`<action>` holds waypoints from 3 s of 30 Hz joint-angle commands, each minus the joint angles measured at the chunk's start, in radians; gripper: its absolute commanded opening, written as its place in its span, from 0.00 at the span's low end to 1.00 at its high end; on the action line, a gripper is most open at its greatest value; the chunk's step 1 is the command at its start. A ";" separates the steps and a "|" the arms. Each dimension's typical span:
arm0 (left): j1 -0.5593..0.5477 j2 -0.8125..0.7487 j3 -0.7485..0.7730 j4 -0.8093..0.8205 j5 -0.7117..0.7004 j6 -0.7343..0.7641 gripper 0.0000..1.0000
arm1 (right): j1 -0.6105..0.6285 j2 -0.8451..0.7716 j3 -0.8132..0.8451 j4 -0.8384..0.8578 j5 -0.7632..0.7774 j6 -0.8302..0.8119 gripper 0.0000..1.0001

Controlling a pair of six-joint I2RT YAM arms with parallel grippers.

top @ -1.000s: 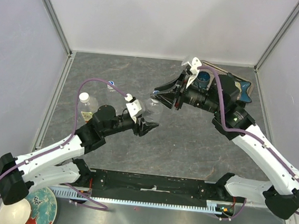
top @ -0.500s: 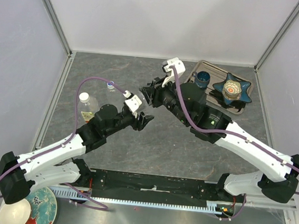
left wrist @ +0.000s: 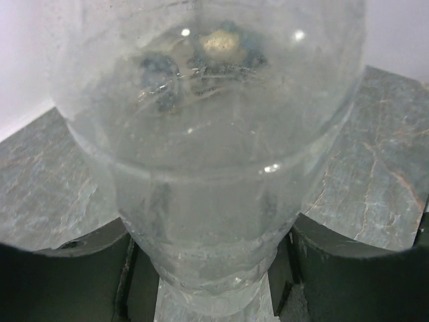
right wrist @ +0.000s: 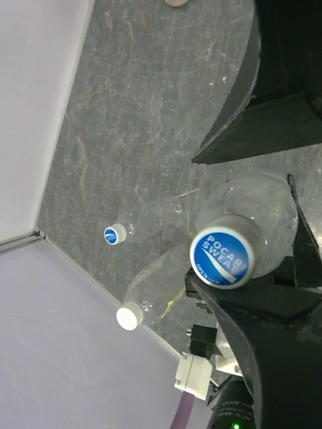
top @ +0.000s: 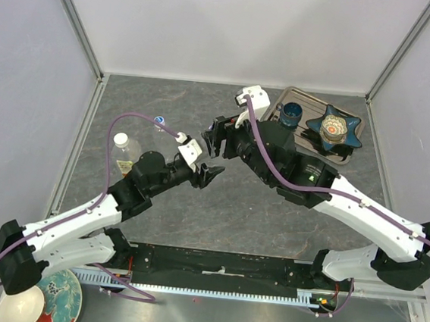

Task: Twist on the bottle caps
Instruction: Screw the bottle cap onto the plastic bottle.

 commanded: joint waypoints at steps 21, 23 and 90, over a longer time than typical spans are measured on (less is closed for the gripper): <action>-0.005 -0.055 -0.005 0.106 0.483 -0.146 0.02 | -0.380 -0.089 0.212 -0.194 -1.485 -0.405 0.98; -0.005 -0.051 0.008 0.100 0.575 -0.153 0.02 | -0.391 -0.074 0.214 -0.185 -1.506 -0.410 0.98; -0.026 -0.026 0.056 0.179 0.155 0.058 0.02 | -0.190 0.029 -0.167 -0.030 0.206 0.115 0.00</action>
